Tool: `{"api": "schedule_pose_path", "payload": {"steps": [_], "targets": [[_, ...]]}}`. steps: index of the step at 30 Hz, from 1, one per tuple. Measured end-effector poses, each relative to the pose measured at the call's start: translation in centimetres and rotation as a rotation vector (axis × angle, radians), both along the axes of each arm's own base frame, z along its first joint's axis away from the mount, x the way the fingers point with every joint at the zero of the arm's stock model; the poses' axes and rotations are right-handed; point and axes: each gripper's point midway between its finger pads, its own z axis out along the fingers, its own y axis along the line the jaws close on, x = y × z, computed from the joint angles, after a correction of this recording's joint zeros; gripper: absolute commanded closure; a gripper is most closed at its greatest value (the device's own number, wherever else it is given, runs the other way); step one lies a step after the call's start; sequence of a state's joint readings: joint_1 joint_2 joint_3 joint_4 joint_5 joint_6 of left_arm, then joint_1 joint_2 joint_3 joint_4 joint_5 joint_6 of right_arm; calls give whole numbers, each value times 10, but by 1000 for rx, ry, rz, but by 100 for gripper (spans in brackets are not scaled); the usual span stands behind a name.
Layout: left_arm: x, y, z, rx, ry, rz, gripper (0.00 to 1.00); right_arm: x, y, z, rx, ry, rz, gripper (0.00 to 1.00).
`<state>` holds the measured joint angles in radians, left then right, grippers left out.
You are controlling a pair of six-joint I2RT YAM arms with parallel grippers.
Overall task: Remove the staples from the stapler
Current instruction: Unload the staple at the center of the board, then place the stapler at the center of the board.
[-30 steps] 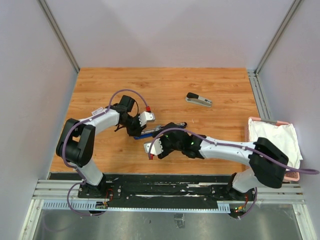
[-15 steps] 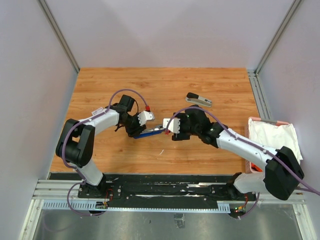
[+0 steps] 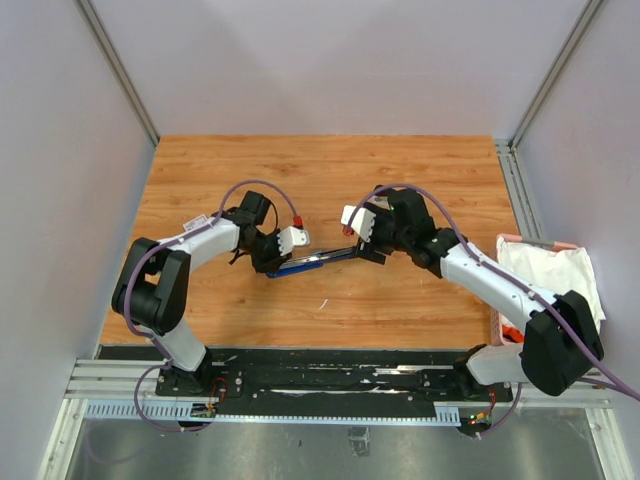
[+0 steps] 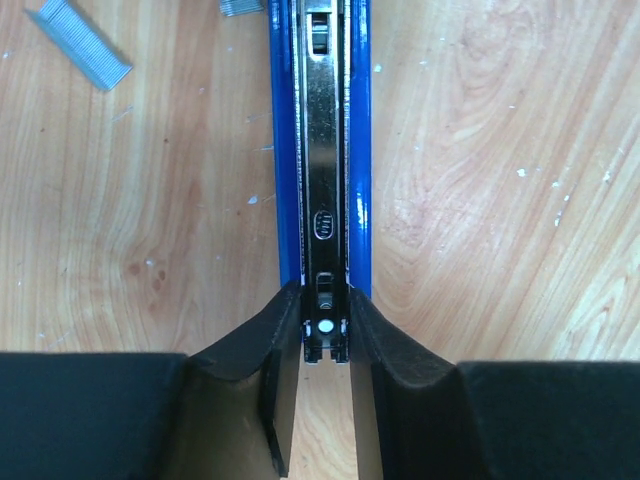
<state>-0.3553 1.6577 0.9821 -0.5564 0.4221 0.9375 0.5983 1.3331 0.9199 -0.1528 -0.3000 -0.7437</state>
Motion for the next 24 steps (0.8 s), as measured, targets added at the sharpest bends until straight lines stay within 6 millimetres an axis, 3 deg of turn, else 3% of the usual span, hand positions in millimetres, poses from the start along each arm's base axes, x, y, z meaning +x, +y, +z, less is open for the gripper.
{"api": "schedule_pose_path", "payload": {"steps": [5,12,19,24], "targets": [[-6,-7,0,8,-2,-57,84,10,-15,7,39,17,-55,28],[-16,-33,5,11,-1,-117,87,22,-48,24,90,9,-149,28],[-2,-65,7,9,-26,-63,87,26,-80,43,134,-9,-231,28],[6,-102,9,6,-52,-72,87,28,-99,56,166,-27,-282,28]]}}
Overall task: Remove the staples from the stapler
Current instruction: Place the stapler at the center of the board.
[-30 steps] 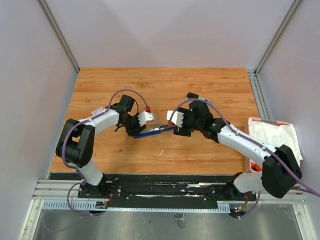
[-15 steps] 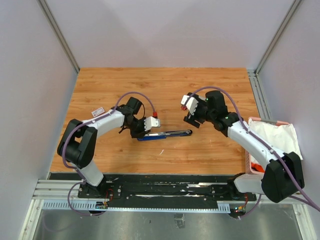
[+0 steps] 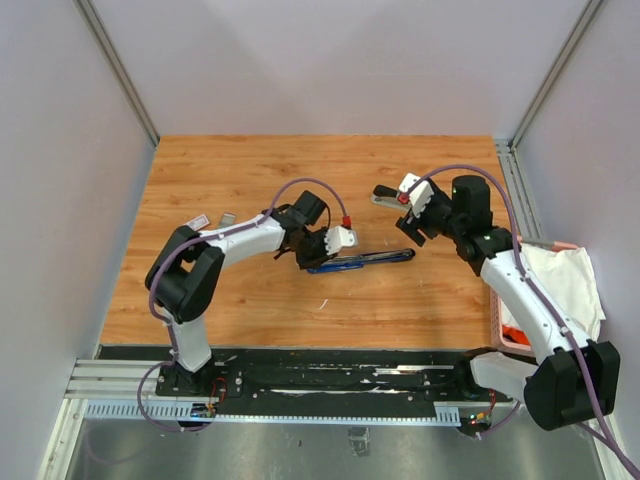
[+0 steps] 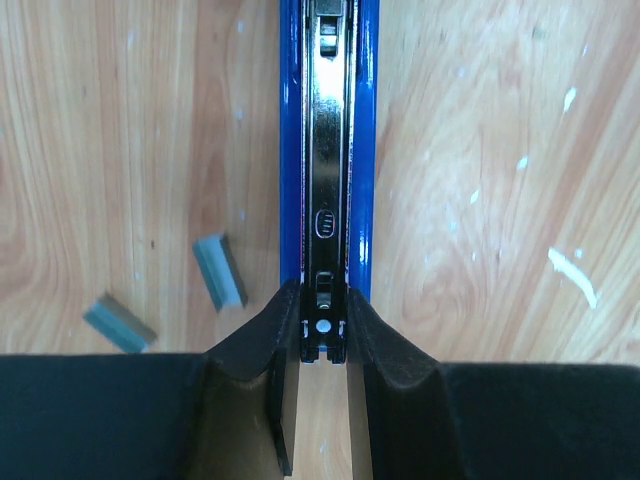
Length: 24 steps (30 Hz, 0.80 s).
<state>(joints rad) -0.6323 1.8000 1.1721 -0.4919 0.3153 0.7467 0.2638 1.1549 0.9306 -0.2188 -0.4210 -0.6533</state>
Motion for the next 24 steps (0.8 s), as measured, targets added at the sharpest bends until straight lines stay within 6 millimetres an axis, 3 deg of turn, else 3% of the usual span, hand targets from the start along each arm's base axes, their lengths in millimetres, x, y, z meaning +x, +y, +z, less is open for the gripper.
{"api": "schedule_pose_path", "payload": {"steps": [11,20,24], "targets": [[19,-74,-5,-31,0,7,85,-6,-28,18,34,-26,-75,28],[58,-114,-4,-38,-65,37,82,-6,-47,21,54,-27,-129,28],[76,-130,-2,-37,-101,44,75,-7,-53,18,67,-18,-151,28]]}}
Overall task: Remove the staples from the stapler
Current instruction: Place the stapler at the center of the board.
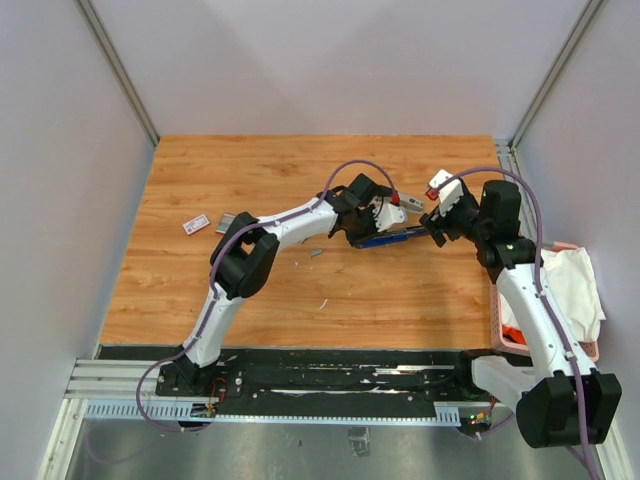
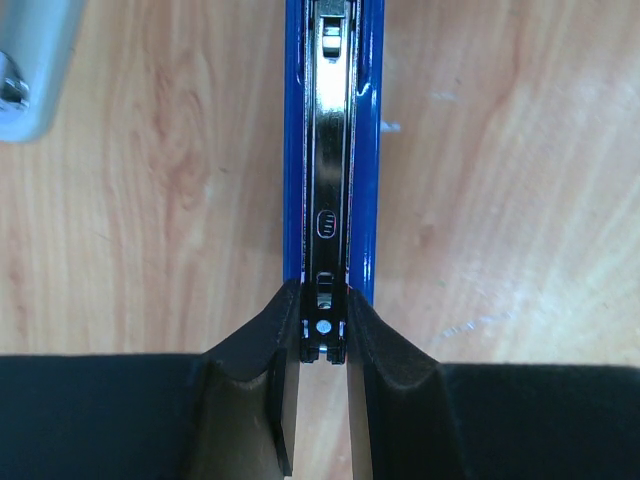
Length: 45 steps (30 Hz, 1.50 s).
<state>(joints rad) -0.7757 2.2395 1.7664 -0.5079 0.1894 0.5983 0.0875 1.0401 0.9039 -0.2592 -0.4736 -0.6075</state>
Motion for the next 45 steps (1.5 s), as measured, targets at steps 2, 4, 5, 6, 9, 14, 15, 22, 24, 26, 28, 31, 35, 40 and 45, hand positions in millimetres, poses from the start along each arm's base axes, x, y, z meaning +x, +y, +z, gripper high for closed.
{"api": "schedule_pose_path", "payload": {"steps": [2,4,5,6,9,14,15,22,24,26,28,31,35,40,45], "targets": [[10,-6,1,1,-25,4,72,0,-3,-3,3,7,-10,28],[20,-10,2,8,-53,8,68,-1,-6,-6,7,15,-17,28],[24,-11,2,12,-66,7,67,-1,-7,-7,8,18,-20,28],[29,-12,2,18,-83,11,66,-1,-8,-7,9,20,-22,28],[39,-11,4,36,-126,15,55,0,-8,-7,12,17,-20,28],[52,-8,8,59,-192,28,40,-1,-7,-9,18,18,-15,28],[55,-8,9,64,-205,31,38,-1,-7,-10,18,20,-16,28],[65,-5,14,78,-256,61,26,1,-7,-12,19,23,-16,26],[67,-4,15,80,-264,68,26,2,-7,-15,22,34,-19,14],[68,-3,16,82,-269,76,24,2,-7,-18,33,51,-28,12],[69,-2,16,84,-275,85,22,3,-9,-21,40,67,-44,7],[72,0,18,89,-287,108,20,7,-14,-27,46,95,-72,7],[77,6,19,109,-306,153,20,22,-15,-25,48,119,-88,7],[82,15,21,136,-327,198,6,49,-13,-17,58,135,-92,9],[76,23,26,113,-303,210,2,74,-7,-26,64,185,-59,11]]}}
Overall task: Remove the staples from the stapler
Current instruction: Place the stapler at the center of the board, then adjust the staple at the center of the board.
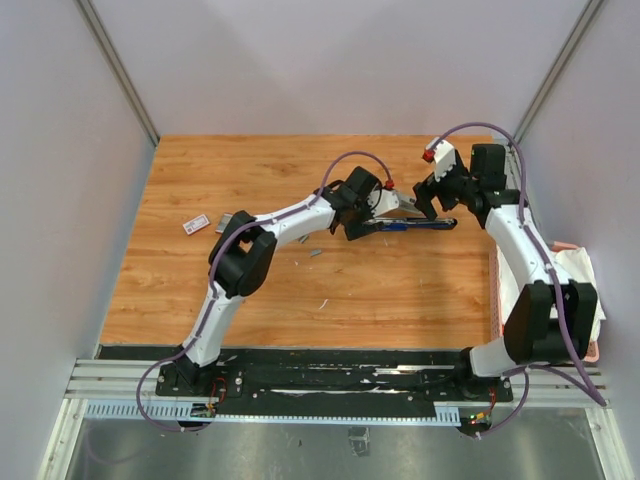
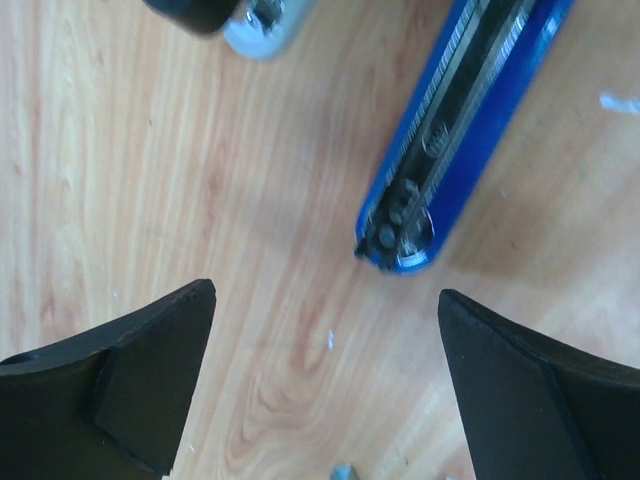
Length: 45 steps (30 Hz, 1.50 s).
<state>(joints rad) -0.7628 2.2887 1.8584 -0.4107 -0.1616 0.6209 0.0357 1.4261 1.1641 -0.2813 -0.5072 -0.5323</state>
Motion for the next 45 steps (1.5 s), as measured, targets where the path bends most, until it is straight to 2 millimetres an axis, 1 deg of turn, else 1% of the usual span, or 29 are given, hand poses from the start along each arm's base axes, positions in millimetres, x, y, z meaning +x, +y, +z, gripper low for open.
{"api": "schedule_pose_path", "payload": {"steps": [2,5,9,11,12,14,15,16,20,22,24,28,31,33,38,42,45], "targets": [[-12,10,4,-4,27,-9,2,7,3,-5,3,26,19,12],[-23,18,25,-41,34,-20,2,22,7,-11,6,60,43,14],[-39,30,74,-120,13,-41,2,41,12,-15,9,90,83,16],[-51,45,98,-158,8,-52,2,52,15,-17,7,101,116,18],[-56,53,105,-171,6,-55,2,56,17,-19,6,109,131,19],[-68,77,113,-183,13,-52,2,65,20,-23,2,125,168,20],[-74,92,114,-187,22,-45,2,69,21,-28,0,138,186,21],[-81,112,111,-184,36,-34,2,72,22,-33,-4,153,202,21],[-102,173,97,-178,85,34,2,78,24,-61,-16,226,246,21],[-113,192,93,-187,101,52,2,80,26,-73,-22,254,261,21],[-124,204,92,-206,108,58,2,81,28,-82,-24,277,269,21],[-146,217,88,-245,100,56,2,83,34,-95,-37,300,298,21],[-159,219,78,-264,105,42,2,84,42,-99,-49,308,324,22],[-164,219,70,-266,124,35,2,86,47,-100,-56,308,342,23],[-163,217,59,-256,151,33,2,89,54,-104,-71,309,373,25],[-164,216,56,-261,161,24,2,92,55,-109,-93,314,381,26],[-164,215,56,-264,161,19,2,96,57,-118,-119,321,381,27]]}}
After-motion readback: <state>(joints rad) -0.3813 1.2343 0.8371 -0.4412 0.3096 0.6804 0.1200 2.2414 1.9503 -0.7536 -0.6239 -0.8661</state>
